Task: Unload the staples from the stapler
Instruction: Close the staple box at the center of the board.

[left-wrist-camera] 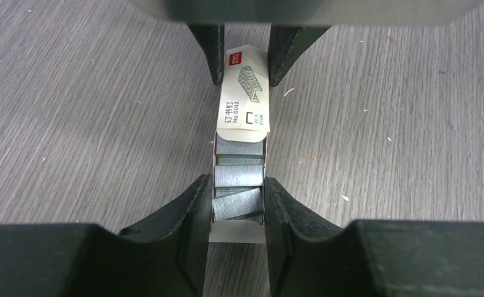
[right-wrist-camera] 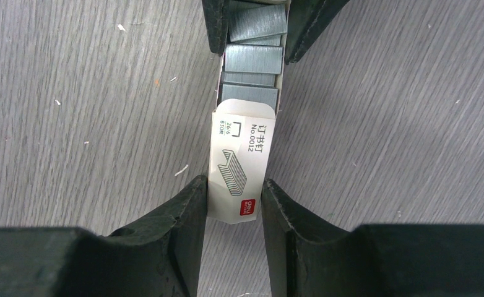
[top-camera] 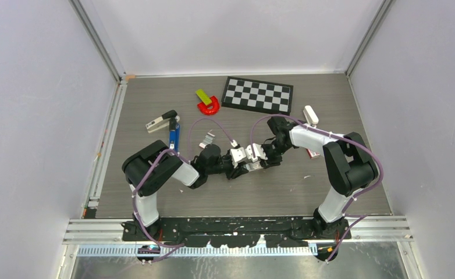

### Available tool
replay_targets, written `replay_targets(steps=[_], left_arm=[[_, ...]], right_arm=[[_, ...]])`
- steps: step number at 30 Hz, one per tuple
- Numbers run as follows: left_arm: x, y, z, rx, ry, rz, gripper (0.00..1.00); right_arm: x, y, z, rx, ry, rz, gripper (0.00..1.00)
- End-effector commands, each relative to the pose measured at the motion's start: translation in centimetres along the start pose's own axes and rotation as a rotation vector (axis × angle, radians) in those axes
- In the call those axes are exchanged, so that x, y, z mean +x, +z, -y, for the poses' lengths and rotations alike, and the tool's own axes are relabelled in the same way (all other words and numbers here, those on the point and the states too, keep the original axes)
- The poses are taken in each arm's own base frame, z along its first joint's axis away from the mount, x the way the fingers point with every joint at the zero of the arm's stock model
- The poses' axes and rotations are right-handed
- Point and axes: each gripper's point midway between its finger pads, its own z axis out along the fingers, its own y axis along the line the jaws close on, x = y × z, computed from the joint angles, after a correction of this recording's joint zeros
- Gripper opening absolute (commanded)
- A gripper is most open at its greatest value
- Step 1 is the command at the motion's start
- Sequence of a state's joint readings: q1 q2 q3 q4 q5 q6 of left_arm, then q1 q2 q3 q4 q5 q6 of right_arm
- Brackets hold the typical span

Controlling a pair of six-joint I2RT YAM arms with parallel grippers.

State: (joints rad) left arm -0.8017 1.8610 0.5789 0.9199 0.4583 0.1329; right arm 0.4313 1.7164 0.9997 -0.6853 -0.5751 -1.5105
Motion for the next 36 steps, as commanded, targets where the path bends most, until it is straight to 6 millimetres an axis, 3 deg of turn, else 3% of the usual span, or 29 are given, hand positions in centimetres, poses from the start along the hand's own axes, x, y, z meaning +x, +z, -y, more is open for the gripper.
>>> replay_targets(steps=[1, 24, 36], left_arm=[[2.5, -0.3, 0.1, -0.046, -0.019, -0.071, 0.31], [2.0, 0.8, 0.9, -0.013, -0.025, -0.045, 0.32], [2.8, 0.9, 2.7, 0.120, 0.008, -0.085, 0.31]], right_arm=[[-1.1, 0.0, -0.5, -0.030, -0.002, 0.023, 0.42], [-1.9, 0.4, -0.1, -0.012, 0.005, 0.033, 0.43], [-1.8, 0.5, 0.6, 0.034, -0.042, 0.035, 0.43]])
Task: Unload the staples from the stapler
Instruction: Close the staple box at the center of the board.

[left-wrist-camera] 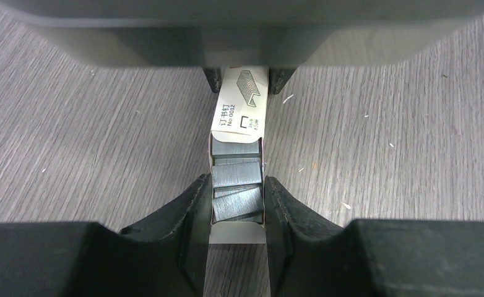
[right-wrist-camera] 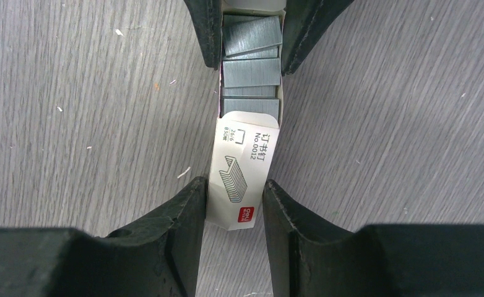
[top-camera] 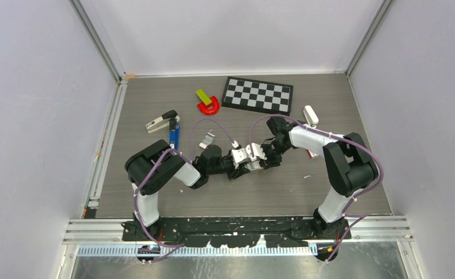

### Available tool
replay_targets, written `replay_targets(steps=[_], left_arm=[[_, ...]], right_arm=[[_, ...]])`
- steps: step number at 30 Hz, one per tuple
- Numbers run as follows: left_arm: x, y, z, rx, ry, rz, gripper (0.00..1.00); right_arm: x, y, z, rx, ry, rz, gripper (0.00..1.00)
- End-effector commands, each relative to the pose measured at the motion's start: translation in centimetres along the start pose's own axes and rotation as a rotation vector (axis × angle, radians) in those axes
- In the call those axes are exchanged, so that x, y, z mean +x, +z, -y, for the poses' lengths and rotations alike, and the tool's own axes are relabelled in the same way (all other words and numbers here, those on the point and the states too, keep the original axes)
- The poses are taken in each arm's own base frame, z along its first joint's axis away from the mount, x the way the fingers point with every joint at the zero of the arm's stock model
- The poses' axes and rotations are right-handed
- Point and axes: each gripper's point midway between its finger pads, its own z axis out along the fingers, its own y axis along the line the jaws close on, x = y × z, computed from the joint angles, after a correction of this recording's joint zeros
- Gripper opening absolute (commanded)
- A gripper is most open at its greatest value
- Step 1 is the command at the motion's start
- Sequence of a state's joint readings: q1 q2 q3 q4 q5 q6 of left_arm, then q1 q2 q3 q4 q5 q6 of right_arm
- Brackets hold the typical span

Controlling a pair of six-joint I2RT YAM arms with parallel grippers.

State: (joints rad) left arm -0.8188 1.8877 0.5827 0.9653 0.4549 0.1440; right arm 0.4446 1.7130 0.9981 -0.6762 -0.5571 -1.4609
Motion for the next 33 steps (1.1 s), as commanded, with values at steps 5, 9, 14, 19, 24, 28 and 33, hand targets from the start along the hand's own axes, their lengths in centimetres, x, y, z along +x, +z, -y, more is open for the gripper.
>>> replay_targets(steps=[5, 9, 14, 19, 24, 28, 33], left_arm=[[2.88, 0.10, 2.70, 0.150, -0.030, -0.109, 0.31], [2.85, 0.05, 2.72, 0.163, -0.038, -0.113, 0.31], [2.84, 0.20, 2.72, 0.172, -0.043, -0.117, 0.31], [2.75, 0.40, 2.56, 0.167, -0.050, -0.118, 0.31], [2.81, 0.45, 2.43, 0.156, -0.055, -0.114, 0.31], [2.90, 0.46, 2.36, 0.149, -0.059, -0.111, 0.31], [3.00, 0.39, 2.14, 0.132, -0.060, -0.112, 0.31]], right_arm=[[-1.69, 0.43, 0.47, 0.029, -0.095, 0.050, 0.42], [-1.54, 0.47, 0.41, 0.027, -0.101, 0.047, 0.42], [-1.52, 0.54, 0.24, 0.021, -0.104, 0.047, 0.43], [-1.76, 0.49, 0.18, 0.019, -0.098, 0.058, 0.43], [-1.48, 0.65, 0.35, 0.031, -0.085, 0.049, 0.43], [-1.50, 0.73, 0.42, 0.043, -0.079, 0.053, 0.44], [-1.66, 0.54, 0.51, 0.058, -0.083, 0.057, 0.51]])
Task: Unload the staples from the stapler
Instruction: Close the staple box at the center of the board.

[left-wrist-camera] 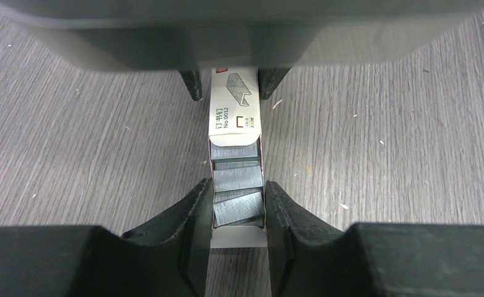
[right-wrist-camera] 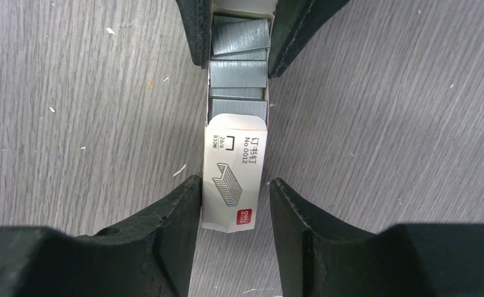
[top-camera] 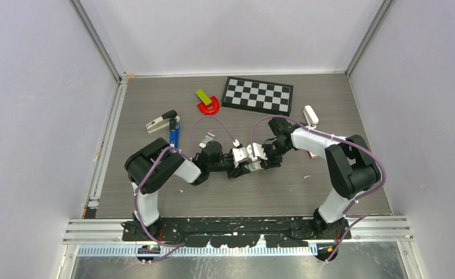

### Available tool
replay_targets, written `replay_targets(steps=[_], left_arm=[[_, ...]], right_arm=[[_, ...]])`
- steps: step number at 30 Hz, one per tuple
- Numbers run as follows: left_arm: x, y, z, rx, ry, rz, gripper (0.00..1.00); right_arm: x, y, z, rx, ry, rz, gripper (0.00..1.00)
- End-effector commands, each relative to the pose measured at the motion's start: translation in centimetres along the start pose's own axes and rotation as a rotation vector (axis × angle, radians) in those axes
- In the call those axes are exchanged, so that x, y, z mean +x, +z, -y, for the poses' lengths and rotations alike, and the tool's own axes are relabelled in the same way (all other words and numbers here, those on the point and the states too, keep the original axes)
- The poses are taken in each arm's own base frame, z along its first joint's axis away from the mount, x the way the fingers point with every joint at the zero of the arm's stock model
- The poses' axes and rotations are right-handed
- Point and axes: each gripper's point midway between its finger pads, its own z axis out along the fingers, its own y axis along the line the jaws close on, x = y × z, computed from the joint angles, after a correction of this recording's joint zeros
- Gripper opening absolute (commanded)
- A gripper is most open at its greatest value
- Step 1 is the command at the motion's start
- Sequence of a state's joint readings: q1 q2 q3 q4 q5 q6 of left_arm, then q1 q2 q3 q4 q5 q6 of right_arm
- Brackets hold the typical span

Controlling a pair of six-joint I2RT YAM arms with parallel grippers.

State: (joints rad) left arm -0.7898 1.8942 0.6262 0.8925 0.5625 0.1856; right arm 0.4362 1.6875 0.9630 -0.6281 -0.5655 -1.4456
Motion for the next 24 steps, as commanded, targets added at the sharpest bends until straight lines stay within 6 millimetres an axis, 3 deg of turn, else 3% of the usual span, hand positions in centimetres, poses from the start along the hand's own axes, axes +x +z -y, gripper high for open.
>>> replay_targets(steps=[1, 6, 14, 24], left_arm=[[3.0, 0.4, 1.9, 0.047, -0.079, -0.099, 0.30], [3.3, 0.2, 1.8, 0.033, -0.080, -0.105, 0.31], [3.2, 0.1, 1.6, 0.019, -0.079, -0.106, 0.31], [3.4, -0.1, 1.3, -0.009, -0.078, -0.106, 0.31]], right_arm=[[-1.8, 0.6, 0.4, 0.025, -0.085, 0.049, 0.51], [-2.1, 0.2, 0.3, 0.014, -0.071, 0.066, 0.52], [-2.9, -0.5, -0.9, -0.048, -0.056, 0.123, 0.62], [-2.9, -1.1, -0.8, -0.053, -0.018, 0.149, 0.63]])
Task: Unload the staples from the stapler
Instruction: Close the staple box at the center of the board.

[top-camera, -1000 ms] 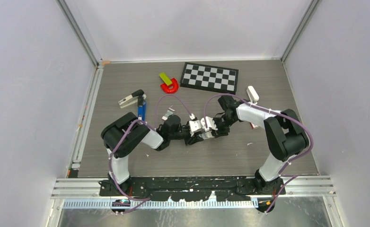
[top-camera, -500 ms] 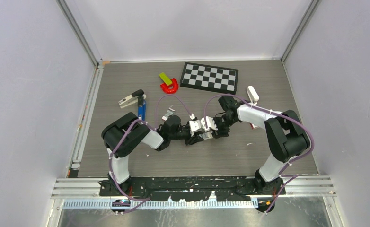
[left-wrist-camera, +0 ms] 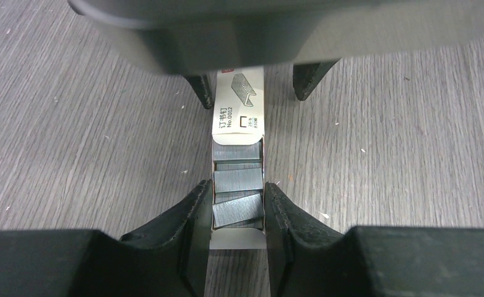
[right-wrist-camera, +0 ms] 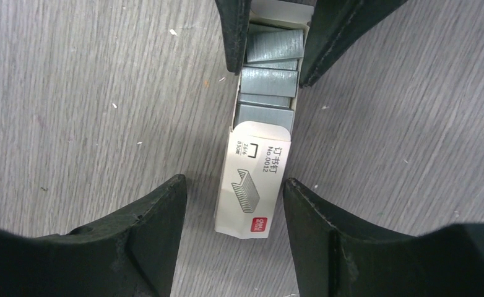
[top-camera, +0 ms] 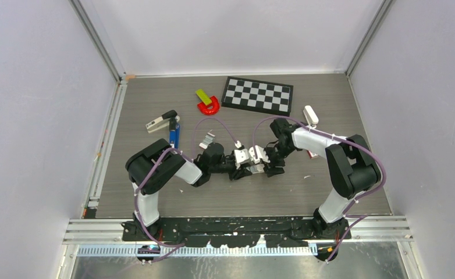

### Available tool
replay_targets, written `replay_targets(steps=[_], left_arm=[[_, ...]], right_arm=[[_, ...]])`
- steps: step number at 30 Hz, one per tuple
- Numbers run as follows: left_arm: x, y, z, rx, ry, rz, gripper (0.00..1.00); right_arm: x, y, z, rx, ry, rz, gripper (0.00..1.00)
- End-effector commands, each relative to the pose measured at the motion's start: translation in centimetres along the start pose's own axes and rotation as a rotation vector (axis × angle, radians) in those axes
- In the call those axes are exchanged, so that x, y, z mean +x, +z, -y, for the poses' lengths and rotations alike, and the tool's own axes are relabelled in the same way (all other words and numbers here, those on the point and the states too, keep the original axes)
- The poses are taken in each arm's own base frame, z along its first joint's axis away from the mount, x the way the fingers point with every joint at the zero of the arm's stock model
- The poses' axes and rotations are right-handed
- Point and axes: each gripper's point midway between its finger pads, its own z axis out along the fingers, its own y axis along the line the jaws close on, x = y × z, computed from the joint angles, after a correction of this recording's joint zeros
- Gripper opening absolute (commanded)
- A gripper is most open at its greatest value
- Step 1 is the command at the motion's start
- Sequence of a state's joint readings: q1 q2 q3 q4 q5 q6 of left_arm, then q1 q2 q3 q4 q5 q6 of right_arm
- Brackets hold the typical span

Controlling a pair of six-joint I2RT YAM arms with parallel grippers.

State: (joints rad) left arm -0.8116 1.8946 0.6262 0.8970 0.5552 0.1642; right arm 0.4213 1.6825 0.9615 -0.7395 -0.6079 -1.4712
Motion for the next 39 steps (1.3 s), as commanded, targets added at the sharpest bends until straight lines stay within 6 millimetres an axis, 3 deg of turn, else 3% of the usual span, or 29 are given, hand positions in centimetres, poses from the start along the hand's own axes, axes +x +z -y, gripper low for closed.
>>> replay_targets(steps=[1, 10, 25, 39], left_arm=[[3.6, -0.5, 0.4, -0.025, -0.066, -0.107, 0.31], [3.3, -0.5, 0.4, -0.020, -0.052, -0.093, 0.31], [3.4, -0.1, 1.7, 0.057, -0.055, -0.073, 0.30], [3.6, 0.2, 0.7, 0.001, -0.087, -0.083, 0.34]], right_arm=[[-2.9, -0.9, 1.5, 0.032, -0.068, 0.122, 0.63], [-2.1, -0.6, 2.6, 0.097, -0.053, 0.095, 0.47], [-2.1, -0.1, 2.7, 0.129, -0.113, 0.093, 0.45], [-2.3, 0.3, 1.7, 0.077, -0.129, 0.095, 0.47]])
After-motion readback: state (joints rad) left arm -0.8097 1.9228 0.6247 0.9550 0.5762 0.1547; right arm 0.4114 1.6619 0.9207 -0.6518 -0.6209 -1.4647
